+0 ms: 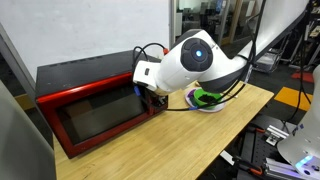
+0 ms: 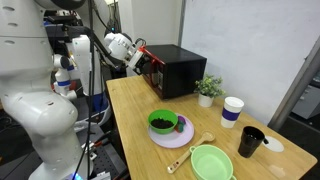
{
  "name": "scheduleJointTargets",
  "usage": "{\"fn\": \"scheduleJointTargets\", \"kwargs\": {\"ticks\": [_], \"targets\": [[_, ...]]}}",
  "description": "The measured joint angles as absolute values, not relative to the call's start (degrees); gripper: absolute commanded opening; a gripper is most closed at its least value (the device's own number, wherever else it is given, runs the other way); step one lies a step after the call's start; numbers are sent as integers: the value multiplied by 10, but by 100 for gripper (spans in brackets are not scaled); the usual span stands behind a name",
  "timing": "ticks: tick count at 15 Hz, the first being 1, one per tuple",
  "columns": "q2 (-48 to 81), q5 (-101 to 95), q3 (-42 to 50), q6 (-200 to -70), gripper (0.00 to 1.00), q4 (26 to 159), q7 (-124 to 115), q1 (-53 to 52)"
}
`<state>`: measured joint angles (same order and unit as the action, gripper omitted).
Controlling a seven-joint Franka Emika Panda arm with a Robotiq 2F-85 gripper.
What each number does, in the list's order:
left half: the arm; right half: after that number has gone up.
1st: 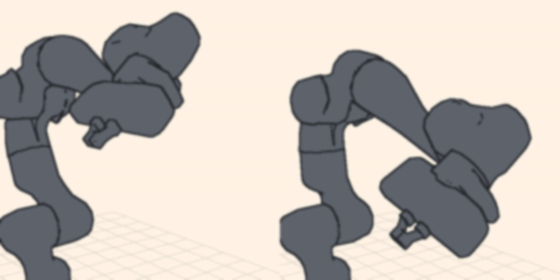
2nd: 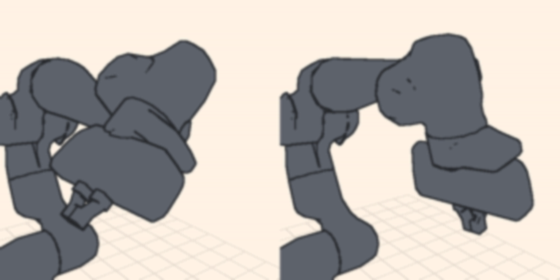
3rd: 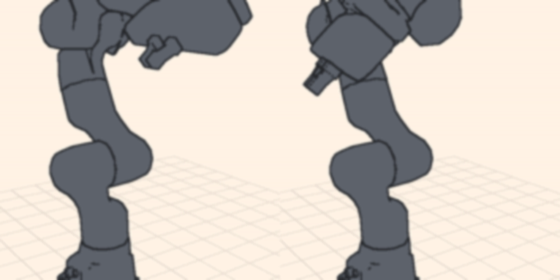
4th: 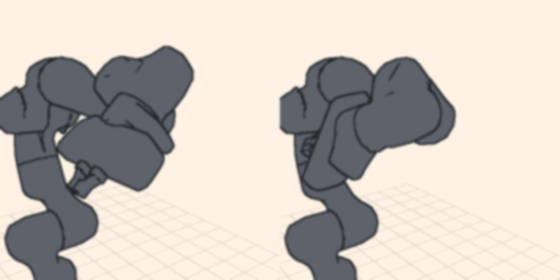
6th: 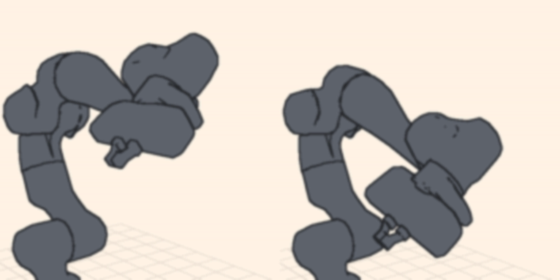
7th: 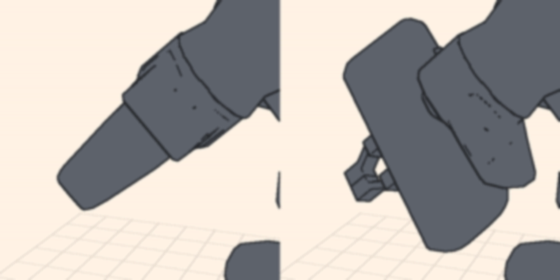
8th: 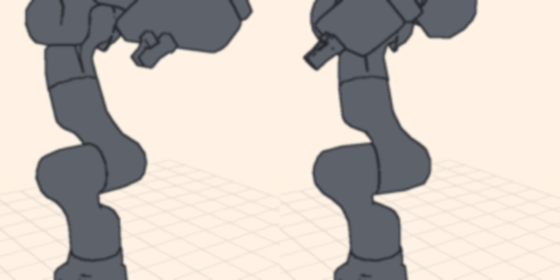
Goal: Remove the light green bowl from the microwave and put it on the table
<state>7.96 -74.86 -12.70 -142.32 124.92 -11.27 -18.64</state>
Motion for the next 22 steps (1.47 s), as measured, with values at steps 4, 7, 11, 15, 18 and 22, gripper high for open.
{"fn": "scheduleJointTargets", "kwargs": {"ticks": [4, 7, 11, 15, 18, 22], "targets": [[72, -570, -133, -1422, 100, 1252, 37, -179], [57, -422, -149, -1401, 100, 1258, 143, -179], [6, -273, -175, -1331, 100, 1279, 219, -183], [-59, -182, -181, -1249, 100, 1299, 214, -192], [-107, -128, -175, -1206, 100, 1320, 201, -192], [-166, -52, -132, -1158, 100, 1351, 193, -187]]}}
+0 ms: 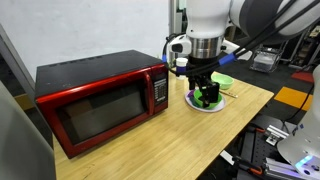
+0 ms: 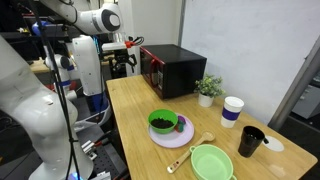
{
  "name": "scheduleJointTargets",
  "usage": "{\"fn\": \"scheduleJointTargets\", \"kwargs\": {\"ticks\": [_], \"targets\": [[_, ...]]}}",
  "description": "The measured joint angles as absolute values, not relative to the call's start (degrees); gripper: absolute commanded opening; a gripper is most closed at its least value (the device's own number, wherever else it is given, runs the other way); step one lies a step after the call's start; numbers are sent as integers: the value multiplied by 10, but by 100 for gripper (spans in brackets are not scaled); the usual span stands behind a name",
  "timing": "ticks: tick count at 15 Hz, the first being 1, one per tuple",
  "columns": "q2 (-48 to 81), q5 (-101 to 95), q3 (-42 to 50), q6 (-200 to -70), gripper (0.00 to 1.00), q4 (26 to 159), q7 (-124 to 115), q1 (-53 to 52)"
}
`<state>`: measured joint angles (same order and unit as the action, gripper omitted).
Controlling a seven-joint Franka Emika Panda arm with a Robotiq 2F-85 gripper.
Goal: Remove the light green bowl from the microwave and put it on the table
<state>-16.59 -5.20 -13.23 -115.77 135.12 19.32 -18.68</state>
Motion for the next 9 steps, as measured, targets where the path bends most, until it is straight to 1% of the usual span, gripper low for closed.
{"fn": "scheduleJointTargets", "kwargs": {"ticks": [9], "targets": [[-277, 24, -26, -1147, 100, 1424, 138, -126]]}}
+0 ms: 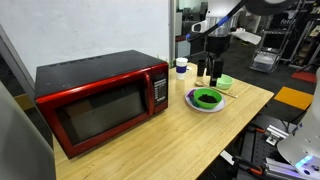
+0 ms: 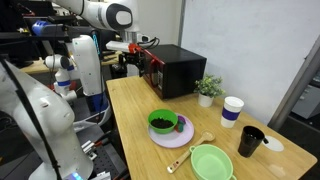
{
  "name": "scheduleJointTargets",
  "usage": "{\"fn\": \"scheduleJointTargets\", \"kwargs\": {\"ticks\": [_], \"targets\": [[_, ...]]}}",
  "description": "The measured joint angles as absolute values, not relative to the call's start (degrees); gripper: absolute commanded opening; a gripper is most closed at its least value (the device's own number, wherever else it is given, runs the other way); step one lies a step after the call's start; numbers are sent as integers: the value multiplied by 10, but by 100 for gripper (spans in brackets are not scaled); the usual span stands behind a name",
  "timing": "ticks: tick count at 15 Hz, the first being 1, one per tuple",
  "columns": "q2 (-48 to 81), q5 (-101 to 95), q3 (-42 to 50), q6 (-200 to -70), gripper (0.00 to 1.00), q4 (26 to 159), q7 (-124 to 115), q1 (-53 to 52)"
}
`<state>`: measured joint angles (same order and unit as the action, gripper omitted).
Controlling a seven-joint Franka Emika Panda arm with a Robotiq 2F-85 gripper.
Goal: Remove the light green bowl from the microwave and put it on the table
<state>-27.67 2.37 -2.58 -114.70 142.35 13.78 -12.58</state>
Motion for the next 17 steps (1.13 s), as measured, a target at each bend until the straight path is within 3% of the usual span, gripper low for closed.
{"fn": "scheduleJointTargets", "kwargs": {"ticks": [8, 17], "targets": [[-313, 19, 11, -1219, 100, 1448, 73, -52], [-313, 19, 8, -1221, 100, 1448, 71, -50]]}}
